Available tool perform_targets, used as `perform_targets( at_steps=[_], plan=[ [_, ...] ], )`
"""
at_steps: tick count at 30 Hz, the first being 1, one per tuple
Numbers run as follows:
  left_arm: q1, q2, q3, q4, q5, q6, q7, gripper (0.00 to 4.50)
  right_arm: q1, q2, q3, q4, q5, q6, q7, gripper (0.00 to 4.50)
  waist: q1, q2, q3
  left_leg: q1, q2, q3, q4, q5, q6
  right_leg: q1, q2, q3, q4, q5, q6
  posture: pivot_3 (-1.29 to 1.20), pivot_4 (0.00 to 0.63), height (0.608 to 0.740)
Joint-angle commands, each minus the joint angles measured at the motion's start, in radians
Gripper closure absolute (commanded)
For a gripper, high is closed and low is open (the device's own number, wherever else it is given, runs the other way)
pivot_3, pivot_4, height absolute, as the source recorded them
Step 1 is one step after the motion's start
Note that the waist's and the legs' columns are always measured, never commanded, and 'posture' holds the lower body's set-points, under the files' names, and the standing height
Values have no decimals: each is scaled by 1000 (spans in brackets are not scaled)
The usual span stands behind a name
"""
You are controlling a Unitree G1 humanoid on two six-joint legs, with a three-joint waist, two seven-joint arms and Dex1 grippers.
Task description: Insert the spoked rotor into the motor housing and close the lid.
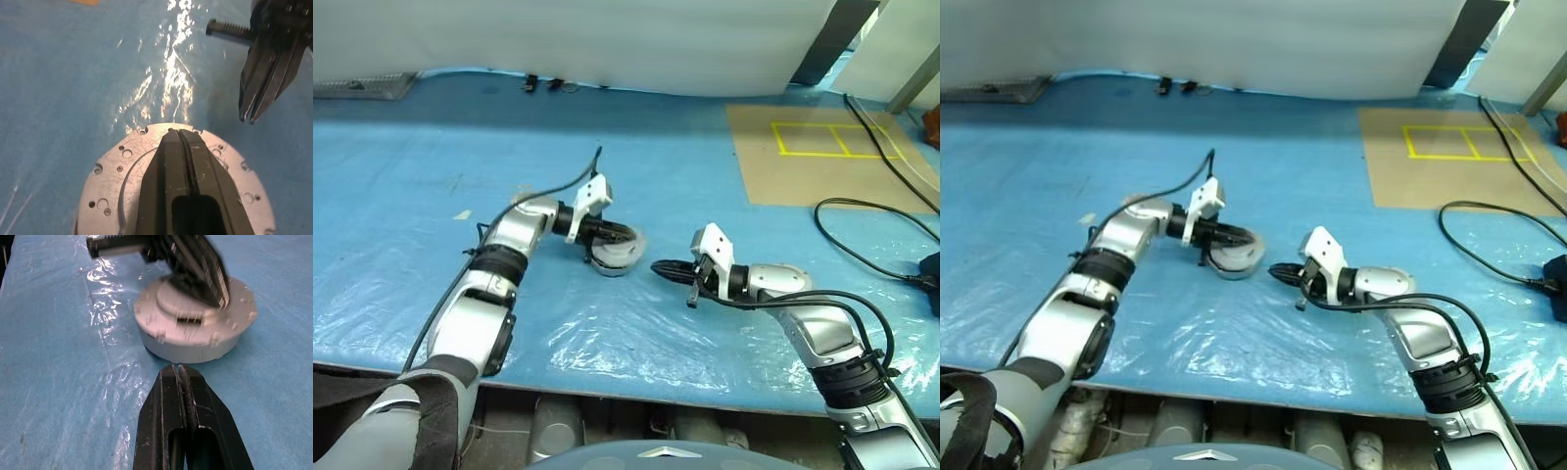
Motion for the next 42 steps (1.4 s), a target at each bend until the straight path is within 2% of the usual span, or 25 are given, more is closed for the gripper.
perform_targets(
  at_steps=[1, 4, 6, 8, 11, 17, 22, 32, 37, 42],
  plan=[
    [61, 28, -52, -55, 67, -82, 83, 4486, -29, 25, -27, 3, -3, -49, -28, 4500, -1, 1, -1, 1, 0, 0, 0, 0, 0, 0, 0, 0, 0, 0, 0, 0, 150, 740],
    [76, 21, -15, -68, 33, -140, 152, 4486, -50, 51, -45, 11, 20, -44, -41, 4500, -2, 3, -2, 2, 0, 1, 0, -1, -2, 2, 0, 0, 0, 0, 0, 0, 150, 740],
    [80, -2, 86, -120, -106, -108, 153, 4486, -71, 72, -50, 12, 45, -26, -39, 4500, -4, 3, -2, 2, 0, 1, 1, 0, -1, 2, 0, 0, 0, 0, 0, 0, 150, 740],
    [97, 1, 142, -175, -186, -74, 148, 4486, -88, 86, -47, 18, 50, -18, -40, 4500, -3, 3, -1, 2, 0, 1, 1, 0, -1, 1, 0, 0, 0, 0, 0, 0, 150, 740],
    [183, 53, 194, -279, -235, -64, 162, 4500, -131, 126, -28, 46, 49, -14, -47, 3920, -9, 3, -1, -1, 0, 1, 0, 0, 0, -2, 0, 0, 1, 1, -1, 0, 150, 740],
    [438, 132, 206, -529, -285, 3, 189, 4500, -218, 212, 6, 165, 17, -23, -68, 1865, -31, 5, -2, 0, 1, 2, -3, 0, 0, -5, 0, 0, 0, 0, -2, 0, 150, 740],
    [601, 112, 238, -638, -306, -6, 295, 4500, -291, 256, 51, 286, -35, -43, -76, 67, -31, 5, -1, -4, 1, 2, -2, 0, -1, -10, 0, 0, 2, 0, -2, 0, 150, 740],
    [713, 126, 251, -597, -289, -124, 365, 4500, -349, 292, 119, 463, -152, -168, -58, 29, -33, 5, -1, -1, 1, 3, 1, -1, -1, -8, 0, 1, 2, 0, -2, 0, 150, 740],
    [731, 131, 251, -581, -293, -158, 378, 4500, -363, 315, 131, 510, -196, -212, -82, 1521, -35, 5, -1, 0, 2, 3, 1, -1, -1, -8, 0, 1, 3, 0, -2, 0, 150, 740],
    [738, 131, 255, -579, -294, -172, 397, 4500, -377, 324, 143, 522, -220, -231, -79, 1533, -36, 5, -1, 2, 2, 3, 1, -1, -1, -4, 0, 1, 4, 0, -3, 0, 150, 740]
  ],
)
